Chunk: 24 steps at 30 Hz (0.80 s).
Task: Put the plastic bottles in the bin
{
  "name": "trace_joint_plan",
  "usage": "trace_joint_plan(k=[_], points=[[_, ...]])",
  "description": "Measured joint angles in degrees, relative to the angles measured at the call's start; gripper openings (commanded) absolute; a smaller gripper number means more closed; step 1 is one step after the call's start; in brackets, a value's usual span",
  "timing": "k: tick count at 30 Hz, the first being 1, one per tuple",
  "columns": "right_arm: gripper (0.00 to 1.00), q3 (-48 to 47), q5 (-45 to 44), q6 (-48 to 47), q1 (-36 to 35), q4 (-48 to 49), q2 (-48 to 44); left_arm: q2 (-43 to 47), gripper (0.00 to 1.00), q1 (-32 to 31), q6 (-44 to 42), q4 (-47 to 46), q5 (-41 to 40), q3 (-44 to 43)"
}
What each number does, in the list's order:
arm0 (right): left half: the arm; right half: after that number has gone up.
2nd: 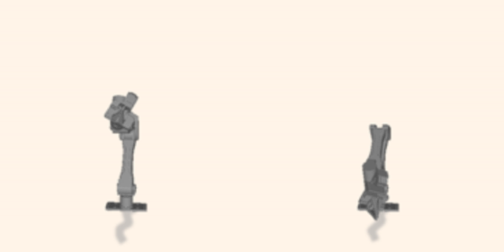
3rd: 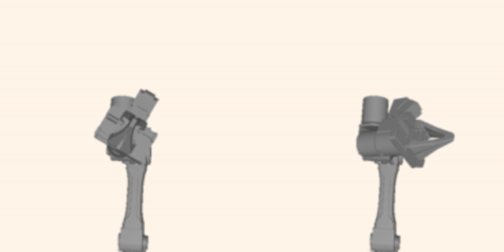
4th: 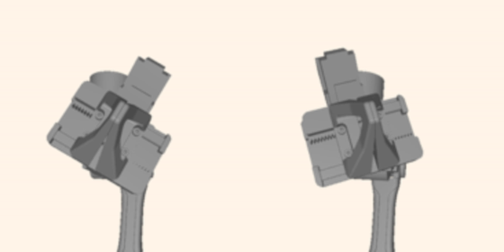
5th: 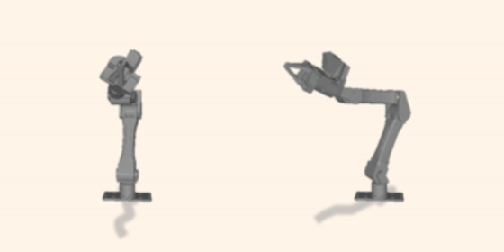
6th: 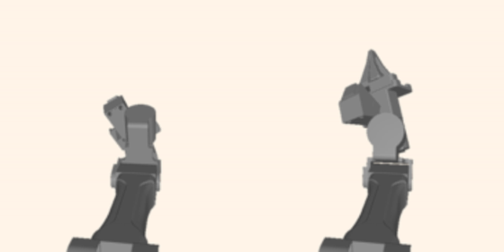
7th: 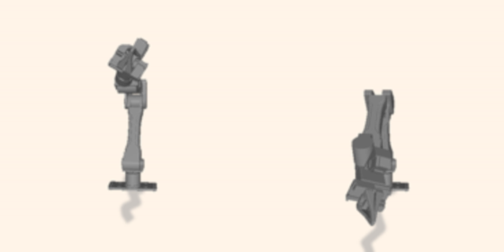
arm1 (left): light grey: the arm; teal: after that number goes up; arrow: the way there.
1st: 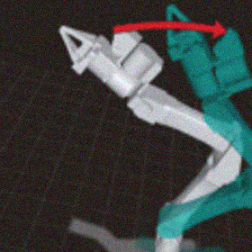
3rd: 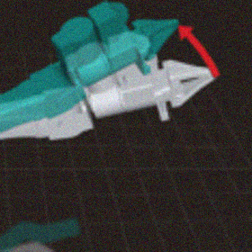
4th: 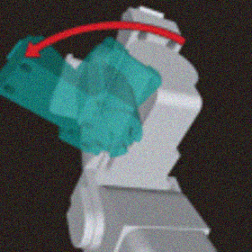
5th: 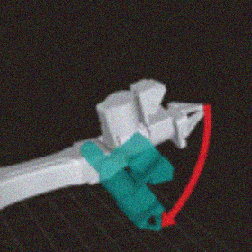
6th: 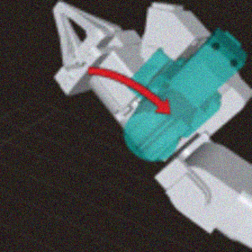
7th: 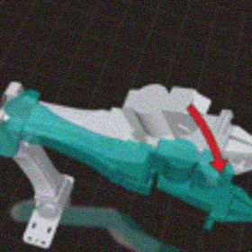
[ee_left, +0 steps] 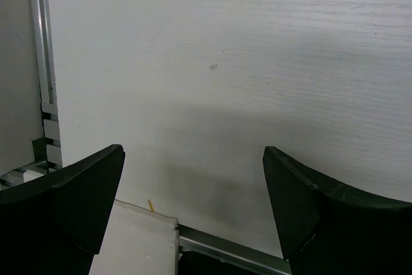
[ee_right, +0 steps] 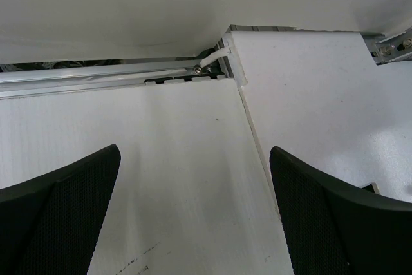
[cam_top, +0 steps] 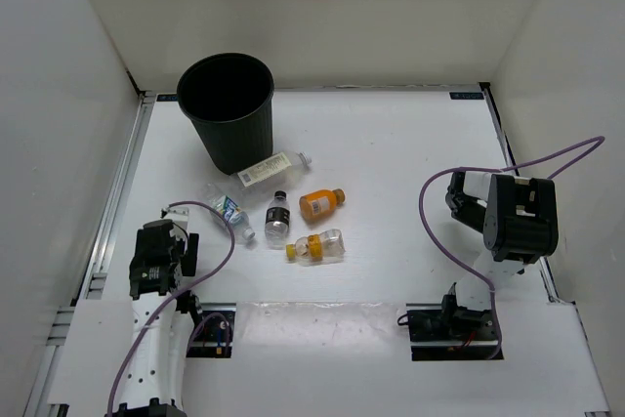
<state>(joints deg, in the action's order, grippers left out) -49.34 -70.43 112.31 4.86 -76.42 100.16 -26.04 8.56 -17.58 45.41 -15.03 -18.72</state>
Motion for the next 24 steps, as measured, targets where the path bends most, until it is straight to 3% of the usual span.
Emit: trace_joint_plan(k=[6, 11, 16, 20, 24], points=[[1.00, 0.0, 0.0, 0.0, 0.0, 0.0, 0.0, -0.7, 1.00, 0.0, -2.3, 1.0, 1.3, -1.4], [1.00, -1.7, 0.2, -1.5, 0.0, -0.4, 0.5, -2.8, 1.00, 0.0, -4.3, 2.9, 6.5, -12.8], [1.00, -19.0, -3.5, -15.3, -1.7, 1.1, 5.9, -4.0, 1.00, 0.0, -3.1, 1.3, 10.2, -24.3], [1.00, -21.7, -8.9, -21.8, -14.1, 1.3, -0.1, -5.9, 1.00, 0.0, -8.1, 3.0, 17.5, -27.3], [1.00, -35.1, -11.2, -36.1, -31.1, 0.6, -0.5, -9.4, 1.00, -0.2, -13.6, 6.4, 22.6, -27.5]])
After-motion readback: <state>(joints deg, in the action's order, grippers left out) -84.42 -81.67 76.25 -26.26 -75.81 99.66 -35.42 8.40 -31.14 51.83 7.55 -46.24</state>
